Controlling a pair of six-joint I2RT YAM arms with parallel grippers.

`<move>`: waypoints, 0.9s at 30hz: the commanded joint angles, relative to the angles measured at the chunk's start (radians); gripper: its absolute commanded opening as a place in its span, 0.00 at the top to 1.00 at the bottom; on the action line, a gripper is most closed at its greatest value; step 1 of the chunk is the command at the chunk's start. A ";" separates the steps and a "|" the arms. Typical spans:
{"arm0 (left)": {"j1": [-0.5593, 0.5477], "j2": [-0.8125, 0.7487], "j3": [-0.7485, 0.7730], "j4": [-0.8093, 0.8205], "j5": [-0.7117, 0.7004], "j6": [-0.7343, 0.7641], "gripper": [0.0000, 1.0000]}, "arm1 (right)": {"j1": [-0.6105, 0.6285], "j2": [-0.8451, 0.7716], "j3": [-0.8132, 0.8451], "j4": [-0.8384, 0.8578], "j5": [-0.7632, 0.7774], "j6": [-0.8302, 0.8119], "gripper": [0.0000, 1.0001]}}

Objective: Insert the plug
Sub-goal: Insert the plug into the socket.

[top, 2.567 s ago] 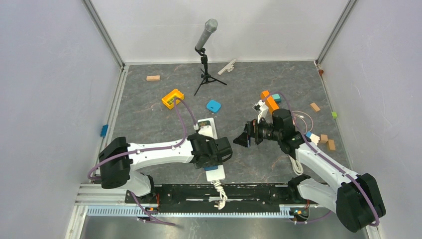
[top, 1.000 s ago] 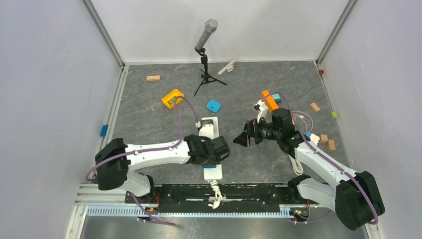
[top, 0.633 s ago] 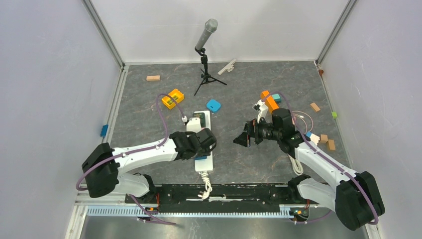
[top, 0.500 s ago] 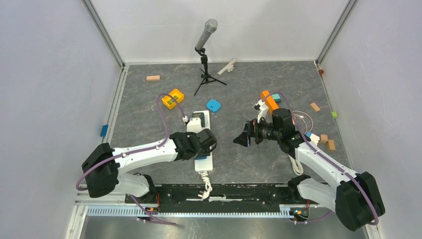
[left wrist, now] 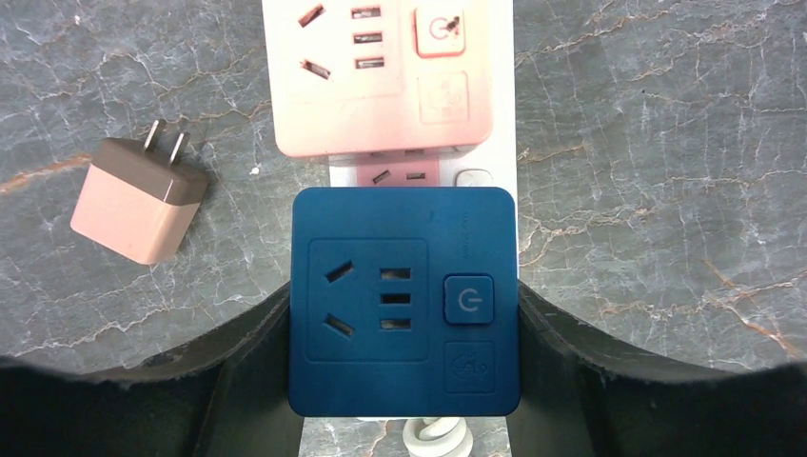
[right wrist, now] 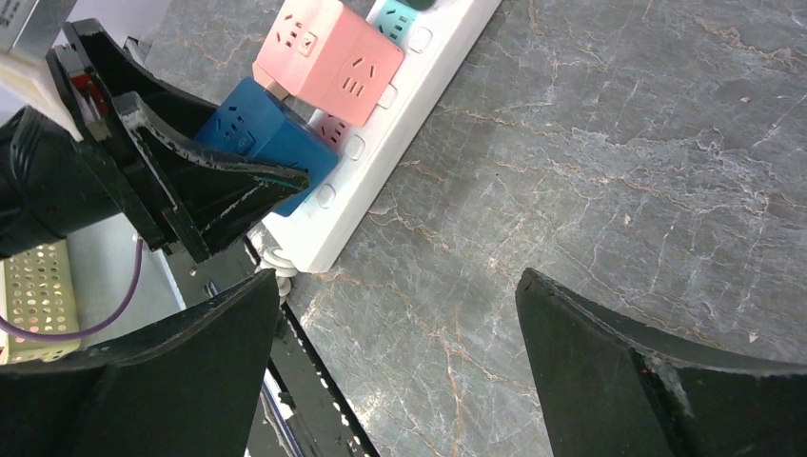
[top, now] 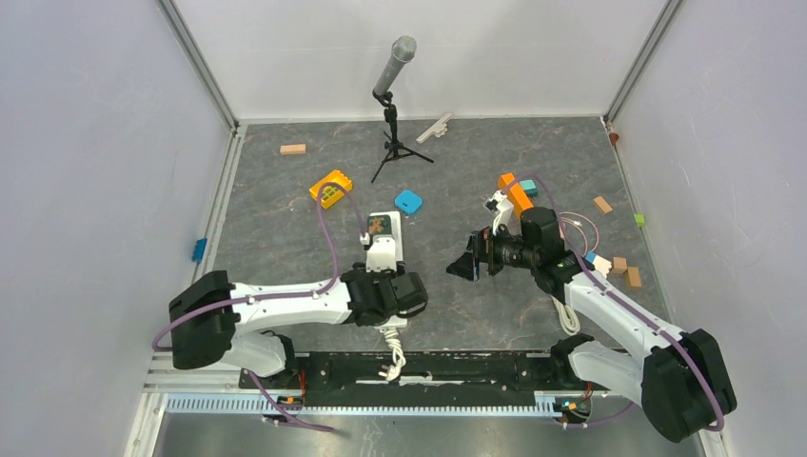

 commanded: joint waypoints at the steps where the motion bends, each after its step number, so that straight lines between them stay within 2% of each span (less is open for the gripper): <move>1: -0.061 0.086 -0.074 -0.174 0.096 -0.081 0.98 | -0.003 -0.005 0.011 0.032 0.002 -0.011 0.02; 11: -0.129 0.064 -0.161 -0.169 0.098 -0.174 0.98 | -0.002 -0.001 0.004 0.044 0.003 -0.006 0.02; 21: -0.179 0.185 -0.079 -0.215 0.074 -0.165 0.98 | -0.004 0.009 0.005 0.054 0.000 -0.002 0.02; 23: -0.180 0.172 -0.063 -0.236 0.063 -0.162 0.84 | -0.004 0.007 0.008 0.049 0.001 -0.005 0.02; 25: -0.181 0.134 -0.055 -0.246 0.052 -0.152 0.64 | -0.004 0.007 0.011 0.044 0.002 -0.008 0.02; 27: -0.181 0.083 -0.038 -0.277 0.028 -0.157 0.17 | -0.003 0.007 0.015 0.039 0.004 -0.012 0.02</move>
